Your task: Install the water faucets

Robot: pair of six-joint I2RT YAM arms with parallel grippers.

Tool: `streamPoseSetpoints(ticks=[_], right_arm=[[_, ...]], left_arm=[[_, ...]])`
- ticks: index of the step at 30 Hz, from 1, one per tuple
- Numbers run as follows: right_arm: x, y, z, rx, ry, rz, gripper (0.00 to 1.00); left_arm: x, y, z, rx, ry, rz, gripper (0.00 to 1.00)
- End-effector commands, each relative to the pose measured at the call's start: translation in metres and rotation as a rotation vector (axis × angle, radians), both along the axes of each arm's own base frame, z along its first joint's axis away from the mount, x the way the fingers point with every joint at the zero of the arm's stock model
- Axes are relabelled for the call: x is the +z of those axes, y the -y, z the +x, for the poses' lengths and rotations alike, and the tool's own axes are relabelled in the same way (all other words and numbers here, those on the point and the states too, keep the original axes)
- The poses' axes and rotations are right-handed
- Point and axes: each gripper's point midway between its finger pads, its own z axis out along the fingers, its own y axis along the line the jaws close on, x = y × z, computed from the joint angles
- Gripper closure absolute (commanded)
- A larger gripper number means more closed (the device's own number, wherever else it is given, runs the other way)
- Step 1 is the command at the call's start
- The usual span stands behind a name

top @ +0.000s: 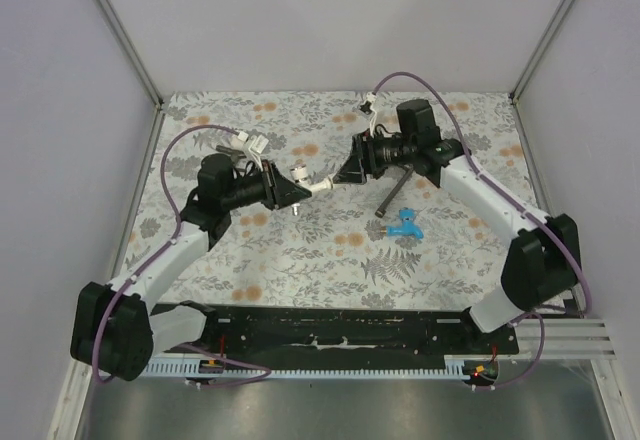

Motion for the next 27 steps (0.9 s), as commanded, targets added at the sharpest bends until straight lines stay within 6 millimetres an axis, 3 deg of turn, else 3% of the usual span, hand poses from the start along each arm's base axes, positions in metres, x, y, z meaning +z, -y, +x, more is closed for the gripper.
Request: streamPoseSetpoints(ticks=[1,6,13,21,27], right_arm=[[0.047,0.018,0.008,-0.056,0.477,-0.040,0.32],[0.043,0.030,-0.002,-0.004,0.802,-0.034,0.26],[0.042,0.038,-0.018,0.051,1.107,-0.010,0.24],[0.036,0.032,-0.026,0.139,1.195,-0.035,0.20],[0.024,0.022,-0.029,0.222,1.181,-0.055,0.24]], left_arm=[[0.003,0.009,0.004,0.013,-0.207,-0.212,0.98],[0.013,0.016,0.002,-0.033,-0.337,-0.308,0.98],[0.021,0.022,0.004,-0.067,-0.485,-0.377,0.98],[0.025,0.024,0.003,-0.082,-0.536,-0.395,0.98],[0.031,0.024,0.003,-0.096,-0.545,-0.402,0.98]])
